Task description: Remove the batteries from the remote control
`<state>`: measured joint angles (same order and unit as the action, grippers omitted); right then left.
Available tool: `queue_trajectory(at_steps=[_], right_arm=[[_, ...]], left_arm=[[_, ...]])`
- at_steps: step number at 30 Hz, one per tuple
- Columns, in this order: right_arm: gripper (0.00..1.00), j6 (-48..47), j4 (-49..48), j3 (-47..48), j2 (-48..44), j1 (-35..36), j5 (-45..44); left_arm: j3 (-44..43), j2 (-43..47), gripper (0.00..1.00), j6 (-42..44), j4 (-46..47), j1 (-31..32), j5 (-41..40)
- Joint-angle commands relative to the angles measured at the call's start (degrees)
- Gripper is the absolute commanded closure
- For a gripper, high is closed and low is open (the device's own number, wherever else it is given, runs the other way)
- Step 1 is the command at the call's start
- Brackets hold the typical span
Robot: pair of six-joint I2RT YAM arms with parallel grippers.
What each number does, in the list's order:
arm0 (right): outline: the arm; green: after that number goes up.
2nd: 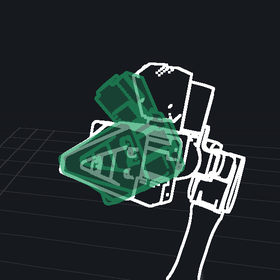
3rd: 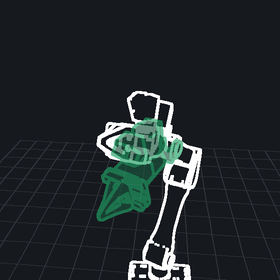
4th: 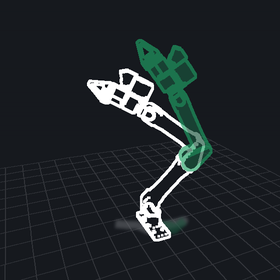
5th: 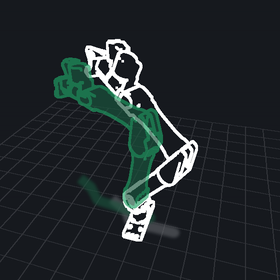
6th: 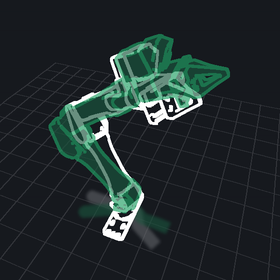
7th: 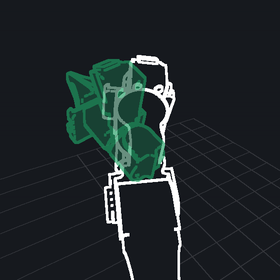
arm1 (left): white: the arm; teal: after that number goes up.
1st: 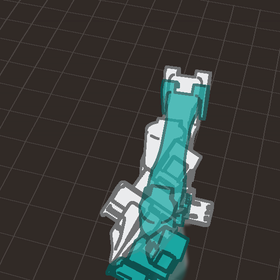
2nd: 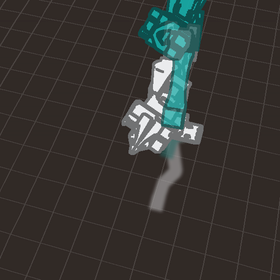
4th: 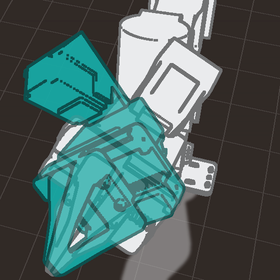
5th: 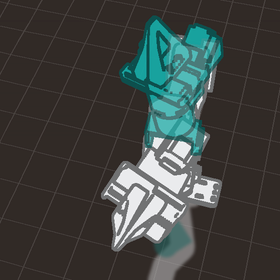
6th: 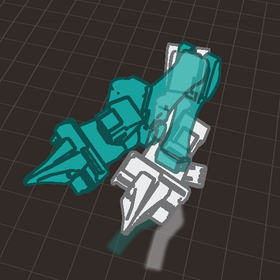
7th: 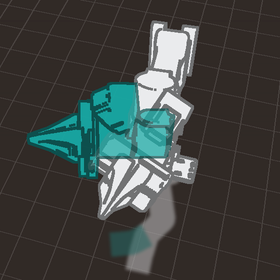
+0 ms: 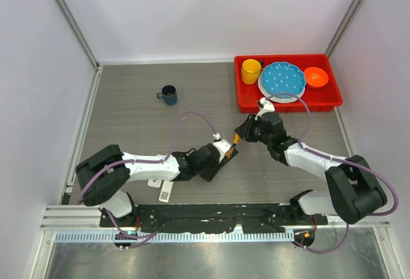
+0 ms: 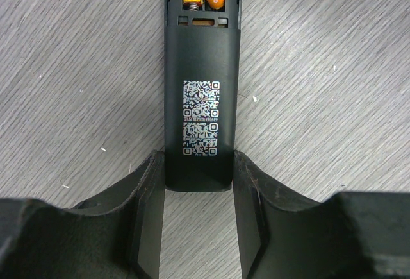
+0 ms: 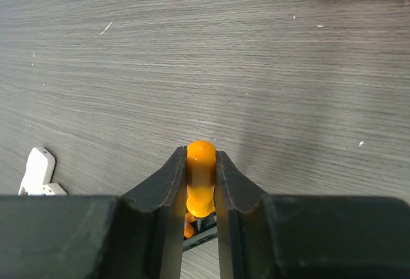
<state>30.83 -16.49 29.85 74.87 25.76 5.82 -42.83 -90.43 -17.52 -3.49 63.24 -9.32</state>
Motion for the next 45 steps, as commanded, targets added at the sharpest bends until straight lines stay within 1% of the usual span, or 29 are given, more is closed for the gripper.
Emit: queue_trajectory(at_steps=[1, 9, 13, 19, 29, 34, 45], right_arm=[[0.99, -1.1, -2.3, 2.2, 1.1, -0.2, 0.8], [0.99, 4.1, -5.4, 1.4, 1.3, 0.1, 7.8], [0.99, 6.3, -8.1, 1.0, 2.0, 0.4, 9.5], [0.99, 7.4, -8.6, 2.3, 2.6, 0.9, 10.3], [0.99, 4.9, -4.5, 5.5, 1.2, 4.3, 7.3], [0.98, 1.6, 0.0, 8.6, 1.3, 7.8, 3.6], [0.99, -3.0, 6.3, 12.3, 1.6, 13.8, -3.6]], left_arm=[[1.6, -3.9, 1.00, -1.2, -2.9, -0.4, 3.7], [1.3, -4.1, 1.00, -1.2, -3.0, -0.4, 3.9], [1.3, -4.2, 1.00, -1.2, -2.9, -0.4, 4.0], [1.2, -4.5, 1.00, -1.2, -3.0, -0.4, 4.5], [0.8, -5.2, 1.00, -1.4, -3.5, -0.4, 4.1], [0.5, -5.8, 1.00, -1.5, -3.6, -0.4, 4.1], [0.1, -6.6, 1.00, -1.6, -3.9, -0.8, 4.3]])
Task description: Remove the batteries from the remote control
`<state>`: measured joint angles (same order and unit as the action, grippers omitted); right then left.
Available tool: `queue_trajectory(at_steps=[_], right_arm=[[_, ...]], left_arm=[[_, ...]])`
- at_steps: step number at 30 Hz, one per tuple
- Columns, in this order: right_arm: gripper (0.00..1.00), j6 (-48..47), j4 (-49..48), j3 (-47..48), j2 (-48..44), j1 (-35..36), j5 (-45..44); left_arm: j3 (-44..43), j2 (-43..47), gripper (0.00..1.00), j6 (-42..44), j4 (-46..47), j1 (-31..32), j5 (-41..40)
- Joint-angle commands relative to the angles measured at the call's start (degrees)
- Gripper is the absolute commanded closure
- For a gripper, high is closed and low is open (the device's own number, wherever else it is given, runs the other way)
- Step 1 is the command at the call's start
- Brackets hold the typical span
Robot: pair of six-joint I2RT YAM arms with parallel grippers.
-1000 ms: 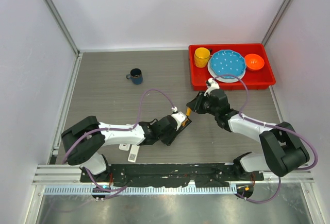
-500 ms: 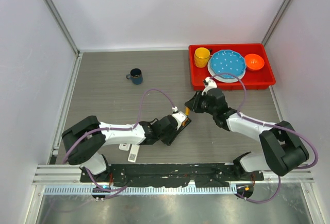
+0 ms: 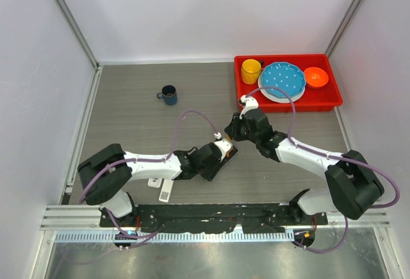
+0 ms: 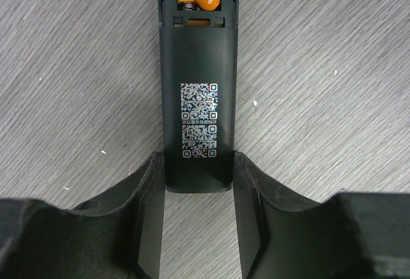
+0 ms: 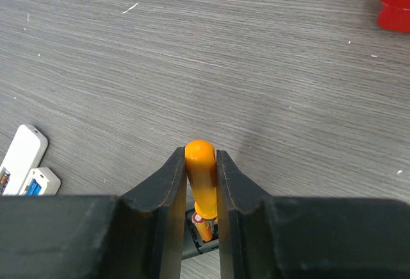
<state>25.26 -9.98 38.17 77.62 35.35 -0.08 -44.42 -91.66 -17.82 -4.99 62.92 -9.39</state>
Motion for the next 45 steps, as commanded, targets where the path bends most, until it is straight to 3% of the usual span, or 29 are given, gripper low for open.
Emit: queue_trajectory(at_steps=[1, 13, 21, 33, 39, 45], right_arm=[[0.99, 1.6, 0.3, 4.5, -1.1, 4.5, 2.1], [0.98, -2.0, 5.1, 7.4, -1.8, 9.6, -3.6], [0.98, -1.4, 4.6, 7.1, -3.4, 9.9, -3.3], [0.99, -0.7, 5.6, 5.2, -8.2, 9.8, -11.5], [0.99, 0.4, 6.1, 3.6, -11.5, 7.8, -13.1], [0.99, 2.0, 5.9, 1.0, -14.0, 2.9, -8.4]], left_arm=[[1.7, -5.5, 1.00, -1.2, -2.5, -0.5, 4.4], [1.3, -6.3, 1.00, -1.2, -2.8, -0.8, 4.7], [1.3, -6.3, 1.00, -1.3, -2.8, -1.0, 4.9], [1.4, -6.0, 1.00, -1.5, -3.1, -1.0, 4.6], [1.2, -5.6, 1.00, -2.6, -4.0, -1.0, 3.1], [-0.7, -5.0, 1.00, -9.4, -5.5, -1.0, 2.4]])
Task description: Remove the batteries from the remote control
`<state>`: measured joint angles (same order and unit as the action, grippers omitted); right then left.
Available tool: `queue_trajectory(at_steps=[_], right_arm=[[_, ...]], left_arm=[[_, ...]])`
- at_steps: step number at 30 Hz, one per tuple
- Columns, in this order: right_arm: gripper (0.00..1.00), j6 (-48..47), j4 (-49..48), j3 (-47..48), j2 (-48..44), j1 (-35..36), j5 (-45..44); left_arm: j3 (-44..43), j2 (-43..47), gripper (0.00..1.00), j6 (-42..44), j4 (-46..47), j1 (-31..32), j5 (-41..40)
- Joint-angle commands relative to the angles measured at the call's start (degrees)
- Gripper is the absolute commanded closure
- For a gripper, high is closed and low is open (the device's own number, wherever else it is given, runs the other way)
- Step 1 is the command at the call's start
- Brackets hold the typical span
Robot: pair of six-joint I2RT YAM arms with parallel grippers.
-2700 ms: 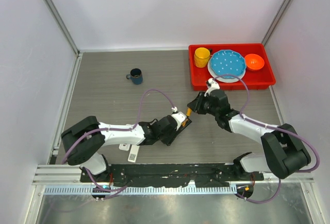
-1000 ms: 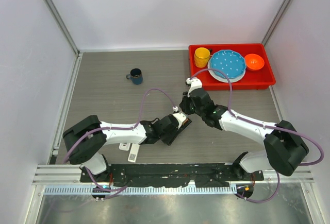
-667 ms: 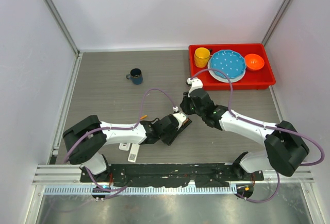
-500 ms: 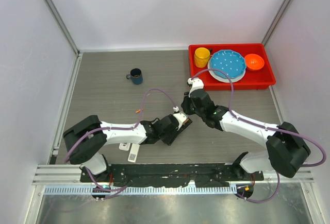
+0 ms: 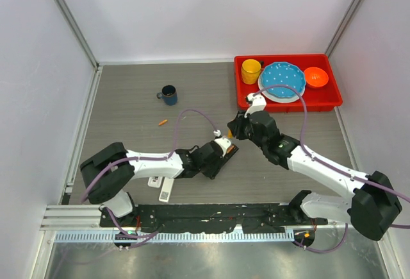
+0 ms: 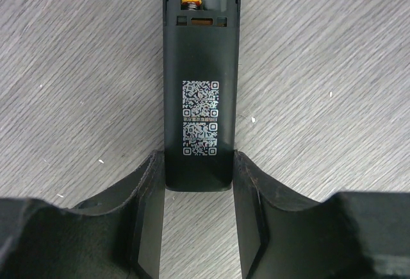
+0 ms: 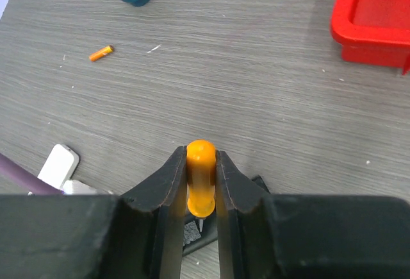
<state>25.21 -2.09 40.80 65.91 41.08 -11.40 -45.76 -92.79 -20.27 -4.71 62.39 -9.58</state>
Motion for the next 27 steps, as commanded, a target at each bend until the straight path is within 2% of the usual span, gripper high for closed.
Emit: queue_trajectory(at_steps=[1, 9, 13, 16, 17, 20, 23, 27], right_arm=[[0.98, 2.4, -2.0, -2.4, -3.1, -3.5, 3.8], [0.99, 2.6, -2.1, -6.1, -7.5, -8.8, 8.5], [0.99, 2.2, -2.2, -7.3, -7.8, -9.2, 9.0], [0.99, 2.3, -2.3, -7.7, -7.6, -9.2, 9.5], [0.98, 2.1, -2.3, -7.7, -7.7, -9.3, 9.6], [0.99, 2.1, -2.7, -7.8, -7.6, -9.4, 9.6], [0.99, 2.3, -3.3, -7.9, -7.3, -9.6, 10.1], [0.99, 2.6, -4.3, -8.2, -6.4, -9.9, 10.6]], left_arm=[[0.2, -3.9, 1.00, -9.3, -6.4, -0.3, 2.6], [-7.4, -4.1, 1.00, -21.8, -22.6, 4.1, -10.8], [-9.8, -6.3, 0.94, -25.6, -25.7, 6.5, -10.5], [-10.4, -7.0, 0.73, -26.8, -25.7, 8.0, -8.7], [-10.2, -6.8, 0.51, -26.8, -24.9, 8.2, -8.2], [-8.7, -4.7, 0.27, -26.9, -21.9, 8.4, -5.5], [-6.8, -2.1, 0.18, -26.1, -18.6, 8.3, -4.2], [-5.5, -1.3, 0.16, -25.0, -14.5, 8.1, -2.4]])
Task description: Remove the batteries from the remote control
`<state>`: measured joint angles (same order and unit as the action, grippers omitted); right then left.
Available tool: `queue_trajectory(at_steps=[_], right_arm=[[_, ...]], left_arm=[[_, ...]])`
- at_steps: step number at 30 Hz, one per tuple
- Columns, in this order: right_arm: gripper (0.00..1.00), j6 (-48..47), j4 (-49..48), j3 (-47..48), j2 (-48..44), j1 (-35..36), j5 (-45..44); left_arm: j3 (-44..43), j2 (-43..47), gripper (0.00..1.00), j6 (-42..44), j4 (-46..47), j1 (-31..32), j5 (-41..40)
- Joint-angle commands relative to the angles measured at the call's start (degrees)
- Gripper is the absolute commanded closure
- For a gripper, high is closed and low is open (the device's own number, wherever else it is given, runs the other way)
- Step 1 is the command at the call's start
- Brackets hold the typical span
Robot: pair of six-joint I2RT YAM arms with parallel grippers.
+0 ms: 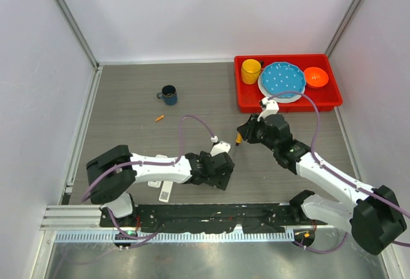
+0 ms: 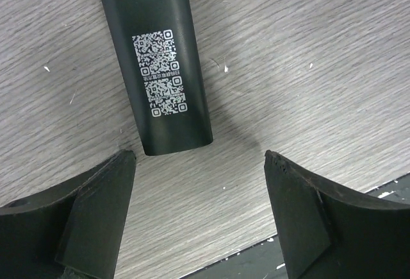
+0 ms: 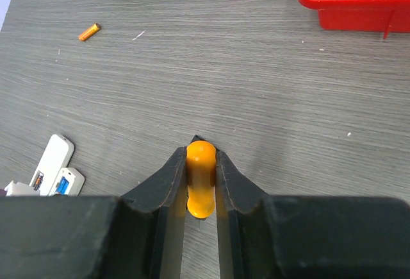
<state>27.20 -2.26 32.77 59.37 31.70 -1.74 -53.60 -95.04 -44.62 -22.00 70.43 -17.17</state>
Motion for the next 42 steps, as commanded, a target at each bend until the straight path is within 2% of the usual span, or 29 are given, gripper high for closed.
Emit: queue_trajectory(at_steps=[1, 8, 14, 19, 22, 23, 25, 26, 30, 34, 36, 38, 42], right_arm=[[0.99, 0.6, -4.4, -0.3, 0.4, -0.4, 0.9], [0.99, 0.7, -5.1, -0.7, 0.7, -0.9, 3.0], [0.99, 0.5, -5.1, -0.6, 0.6, -1.4, 3.2], [0.99, 0.2, -5.3, 0.0, 1.5, -1.8, 4.3], [0.98, 0.5, -5.6, 0.7, 2.4, -2.1, 5.3], [0.99, 0.7, -5.7, 0.8, 2.4, -2.2, 5.7], [0.99, 1.6, -6.2, 1.2, 2.9, -2.4, 5.8], [0.99, 2.1, -6.2, 1.2, 3.1, -2.6, 6.0], [0.99, 5.2, -9.0, 0.7, 3.6, -3.2, 6.8], [0.99, 9.3, -13.1, -0.2, 5.0, -3.3, 8.1], [0.99, 11.2, -15.0, -0.3, 6.1, -3.3, 8.5], [0.99, 11.9, -16.4, -0.3, 7.4, -3.3, 8.9], [0.99, 13.4, -19.4, -0.4, 10.0, -3.2, 9.0]], left_arm=[[2.4, 0.7, 0.16, -0.4, 3.5, 0.1, 5.6], [2.6, -1.4, 0.21, 0.1, 11.2, 0.1, 10.8], [2.4, -0.1, 0.21, 0.3, 7.1, -1.1, 7.6], [7.4, 7.4, 0.21, 2.6, 11.0, -6.5, 12.0], [9.3, 12.1, 0.22, 4.7, 13.7, -11.0, 17.7], [9.7, 13.8, 0.23, 5.1, 14.5, -14.0, 22.2], [10.6, 15.0, 0.25, 6.3, 16.4, -17.4, 26.0], [10.8, 15.8, 0.25, 6.6, 16.8, -21.3, 28.2], [10.5, 15.3, 0.33, 6.7, 19.3, -30.3, 37.2], [10.1, 11.5, 0.49, 6.0, 23.6, -36.6, 40.1], [9.9, 7.9, 0.53, 5.3, 26.7, -37.6, 41.2], [10.2, 5.4, 0.61, 5.1, 29.7, -38.3, 42.8], [14.0, 0.8, 0.65, 4.5, 41.0, -38.2, 45.0]])
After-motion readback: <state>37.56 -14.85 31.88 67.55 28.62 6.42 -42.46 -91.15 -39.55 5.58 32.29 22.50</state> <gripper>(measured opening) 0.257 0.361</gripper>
